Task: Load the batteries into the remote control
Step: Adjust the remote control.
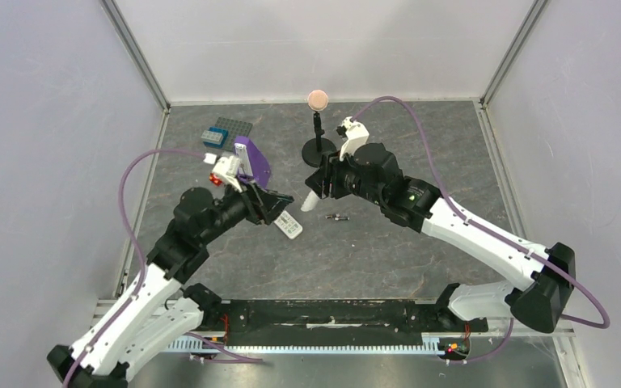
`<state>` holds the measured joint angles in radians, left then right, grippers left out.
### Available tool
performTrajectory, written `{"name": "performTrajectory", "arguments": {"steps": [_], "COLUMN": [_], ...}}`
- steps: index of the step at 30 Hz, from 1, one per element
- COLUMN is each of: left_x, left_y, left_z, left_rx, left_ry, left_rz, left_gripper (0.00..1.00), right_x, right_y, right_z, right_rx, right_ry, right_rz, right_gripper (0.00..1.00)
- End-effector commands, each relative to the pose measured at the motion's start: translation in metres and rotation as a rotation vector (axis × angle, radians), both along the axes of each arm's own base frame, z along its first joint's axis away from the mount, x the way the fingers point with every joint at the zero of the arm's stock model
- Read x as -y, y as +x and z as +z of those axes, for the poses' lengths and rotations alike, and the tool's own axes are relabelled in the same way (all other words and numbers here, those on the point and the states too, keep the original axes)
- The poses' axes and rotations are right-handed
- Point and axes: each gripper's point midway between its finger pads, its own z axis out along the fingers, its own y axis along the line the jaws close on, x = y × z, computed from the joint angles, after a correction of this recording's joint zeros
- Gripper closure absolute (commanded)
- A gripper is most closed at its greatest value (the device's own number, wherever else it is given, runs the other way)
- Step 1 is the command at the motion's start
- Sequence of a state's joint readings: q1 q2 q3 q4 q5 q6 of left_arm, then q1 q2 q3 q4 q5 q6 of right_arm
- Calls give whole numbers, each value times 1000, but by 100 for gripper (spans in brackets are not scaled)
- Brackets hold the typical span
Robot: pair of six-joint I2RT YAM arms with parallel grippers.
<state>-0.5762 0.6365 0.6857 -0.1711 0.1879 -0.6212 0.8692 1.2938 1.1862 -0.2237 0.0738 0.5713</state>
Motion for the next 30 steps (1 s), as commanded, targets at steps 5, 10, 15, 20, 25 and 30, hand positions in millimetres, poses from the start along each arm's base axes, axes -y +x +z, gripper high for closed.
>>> {"name": "performTrajectory", "arguments": {"steps": [5,10,15,20,25,30], "left_x": [50,63,76,83,83,84], "left_y": [-18,-19,-16,-10,0,4], "left_z": [7,-9,-24,-40,-42,-43], "left_rx": [361,375,396,386,394,384], "left_ry": [205,256,297,378,415,425], "left_rz": [-388,-421,-433,-398,-328,-299], "left_gripper": [32,31,31,33,40,49], "right_x": [-1,-7,-14,-18,-20,-20], "right_y": [-14,-15,-17,-16,-16,-14], "right_z": [-3,-5,-4,-2,-3,-3], "right_rx": [-66,-97,-126,-151,-169,-180], "right_ry": [-30,-5,28,59,79,93], "right_rz": [97,115,128,122,115,107], "right_gripper": [96,95,96,96,96,96]}}
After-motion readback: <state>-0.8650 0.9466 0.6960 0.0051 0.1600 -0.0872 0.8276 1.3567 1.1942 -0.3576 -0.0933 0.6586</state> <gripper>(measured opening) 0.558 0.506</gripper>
